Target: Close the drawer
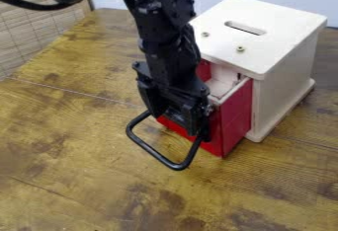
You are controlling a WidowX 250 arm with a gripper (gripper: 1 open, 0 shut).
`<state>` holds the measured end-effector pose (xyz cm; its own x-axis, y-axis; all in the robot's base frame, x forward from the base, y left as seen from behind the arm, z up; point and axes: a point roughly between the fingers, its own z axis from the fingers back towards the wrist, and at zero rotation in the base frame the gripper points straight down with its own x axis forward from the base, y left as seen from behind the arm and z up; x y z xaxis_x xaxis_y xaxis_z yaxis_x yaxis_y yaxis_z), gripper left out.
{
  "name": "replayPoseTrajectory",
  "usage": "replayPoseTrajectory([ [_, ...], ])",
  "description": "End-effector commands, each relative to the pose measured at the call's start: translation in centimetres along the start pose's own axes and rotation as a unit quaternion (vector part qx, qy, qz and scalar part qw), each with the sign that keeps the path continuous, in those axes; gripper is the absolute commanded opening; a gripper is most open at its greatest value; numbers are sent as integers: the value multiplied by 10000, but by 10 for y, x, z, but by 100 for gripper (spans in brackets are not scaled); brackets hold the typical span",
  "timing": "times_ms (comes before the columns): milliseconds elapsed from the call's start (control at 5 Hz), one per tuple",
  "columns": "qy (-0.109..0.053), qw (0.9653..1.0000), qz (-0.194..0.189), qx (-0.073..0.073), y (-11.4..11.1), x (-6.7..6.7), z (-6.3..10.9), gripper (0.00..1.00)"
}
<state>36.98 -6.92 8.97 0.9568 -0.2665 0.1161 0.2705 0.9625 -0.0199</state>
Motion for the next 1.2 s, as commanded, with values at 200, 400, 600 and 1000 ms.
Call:
replayPoseTrajectory([
  [200,-330,9994,-41,37,-8,6,12,100],
  [400,-347,9994,9,49,-10,5,10,100],
  [600,-363,9993,60,57,-13,5,9,100],
  [1000,-393,9986,-350,-6,-29,5,-8,100],
])
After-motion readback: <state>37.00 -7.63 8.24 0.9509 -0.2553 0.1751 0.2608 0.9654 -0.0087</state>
